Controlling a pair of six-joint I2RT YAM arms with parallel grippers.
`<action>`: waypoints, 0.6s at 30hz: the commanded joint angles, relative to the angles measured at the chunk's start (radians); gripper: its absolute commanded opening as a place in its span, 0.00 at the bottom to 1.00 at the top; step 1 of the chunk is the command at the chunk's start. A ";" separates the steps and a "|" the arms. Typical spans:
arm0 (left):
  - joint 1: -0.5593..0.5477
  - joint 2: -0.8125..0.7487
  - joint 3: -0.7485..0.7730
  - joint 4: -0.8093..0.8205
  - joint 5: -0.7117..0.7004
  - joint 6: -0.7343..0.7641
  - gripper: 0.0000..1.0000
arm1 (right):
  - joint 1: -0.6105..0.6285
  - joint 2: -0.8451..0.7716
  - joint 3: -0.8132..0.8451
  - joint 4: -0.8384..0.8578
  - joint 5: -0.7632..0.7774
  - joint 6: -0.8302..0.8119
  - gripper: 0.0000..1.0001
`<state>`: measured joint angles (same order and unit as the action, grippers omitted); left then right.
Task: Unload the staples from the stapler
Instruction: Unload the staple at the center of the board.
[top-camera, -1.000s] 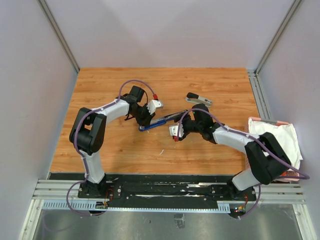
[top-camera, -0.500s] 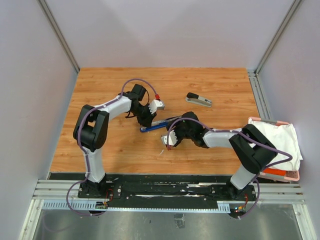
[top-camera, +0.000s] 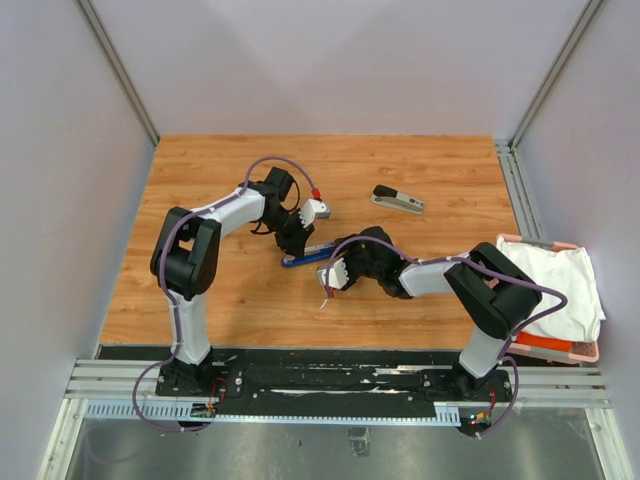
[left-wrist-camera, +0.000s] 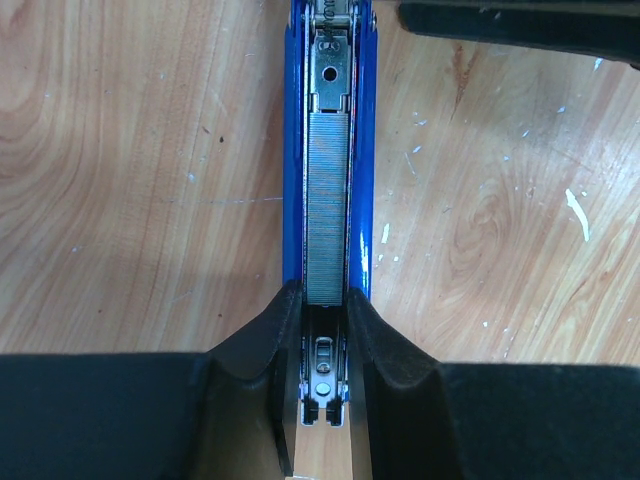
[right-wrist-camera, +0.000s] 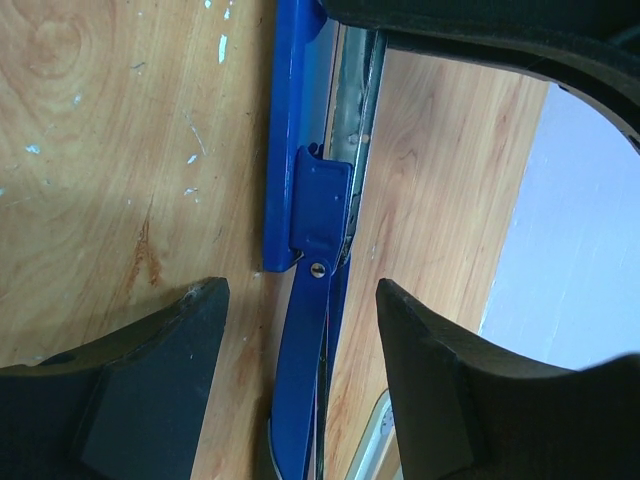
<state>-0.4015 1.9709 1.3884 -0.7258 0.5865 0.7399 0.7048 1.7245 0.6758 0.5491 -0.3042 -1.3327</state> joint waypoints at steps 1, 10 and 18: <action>-0.003 0.020 0.037 -0.034 0.056 -0.010 0.00 | 0.021 0.032 0.010 0.004 -0.004 0.030 0.63; -0.003 0.045 0.058 -0.053 0.061 -0.040 0.00 | 0.021 0.058 0.007 0.006 -0.026 0.034 0.63; 0.003 0.063 0.079 -0.093 0.090 -0.026 0.00 | 0.021 0.113 0.011 0.064 0.003 0.029 0.62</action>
<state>-0.4015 2.0098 1.4284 -0.7692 0.6281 0.7101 0.7078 1.7798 0.6918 0.6262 -0.3130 -1.3277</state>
